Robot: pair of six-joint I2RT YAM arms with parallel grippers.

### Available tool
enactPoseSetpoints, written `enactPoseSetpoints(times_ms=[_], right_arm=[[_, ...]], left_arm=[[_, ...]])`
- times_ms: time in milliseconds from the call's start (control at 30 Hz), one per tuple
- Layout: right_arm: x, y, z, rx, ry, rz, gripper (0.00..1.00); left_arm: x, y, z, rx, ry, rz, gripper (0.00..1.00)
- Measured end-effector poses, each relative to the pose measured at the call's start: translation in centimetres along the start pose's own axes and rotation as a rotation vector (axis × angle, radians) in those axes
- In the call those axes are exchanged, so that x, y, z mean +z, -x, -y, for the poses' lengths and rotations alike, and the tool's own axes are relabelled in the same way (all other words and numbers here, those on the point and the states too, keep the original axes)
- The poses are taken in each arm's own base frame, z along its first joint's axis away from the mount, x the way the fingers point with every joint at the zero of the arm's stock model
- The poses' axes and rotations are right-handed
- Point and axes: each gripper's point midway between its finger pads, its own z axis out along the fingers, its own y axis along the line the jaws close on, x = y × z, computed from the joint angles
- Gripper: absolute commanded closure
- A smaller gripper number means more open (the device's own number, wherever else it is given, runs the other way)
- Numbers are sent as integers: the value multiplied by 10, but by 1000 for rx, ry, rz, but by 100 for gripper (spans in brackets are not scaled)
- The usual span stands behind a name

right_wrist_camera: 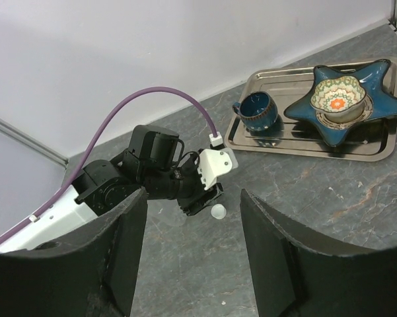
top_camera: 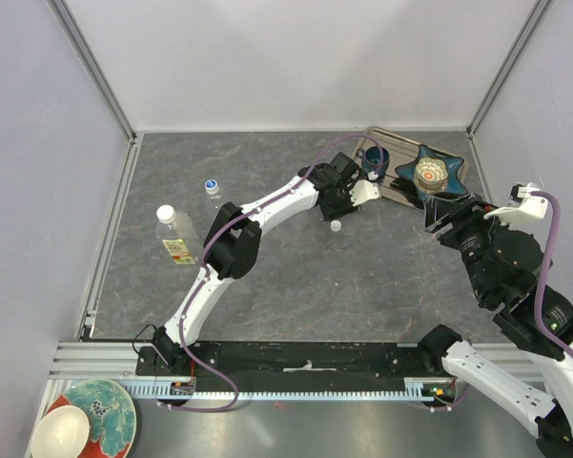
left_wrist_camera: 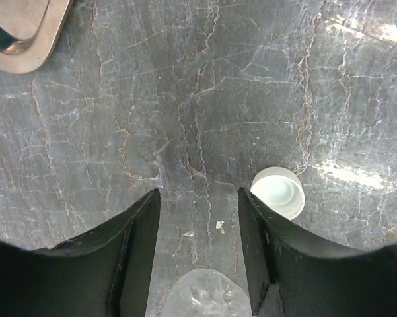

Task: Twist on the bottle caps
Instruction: Move the bottle cap to the center of the board.

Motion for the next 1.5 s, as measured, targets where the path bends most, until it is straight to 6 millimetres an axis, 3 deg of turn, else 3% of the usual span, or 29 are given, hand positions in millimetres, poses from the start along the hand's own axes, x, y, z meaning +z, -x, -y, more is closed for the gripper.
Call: enactPoseSetpoints(times_ms=[467, 633, 800, 1000, 1233, 1500], right_arm=[[0, -2, -1, -22, 12, -7, 35], [-2, -1, 0, -23, 15, -4, 35], [-2, 0, 0, -25, 16, -3, 35], [-3, 0, 0, -26, 17, -1, 35], [-5, 0, 2, -23, 19, 3, 35], [-8, 1, 4, -17, 23, 10, 35]], left_arm=[[0, 4, 9, 9, -25, 5, 42], [1, 1, 26, 14, -84, -3, 43], [1, -2, 56, 34, -156, -22, 42], [-9, 13, 80, 65, -206, 4, 42], [-21, 23, 79, 78, -190, 22, 42], [-56, 45, 68, 86, -148, 92, 42]])
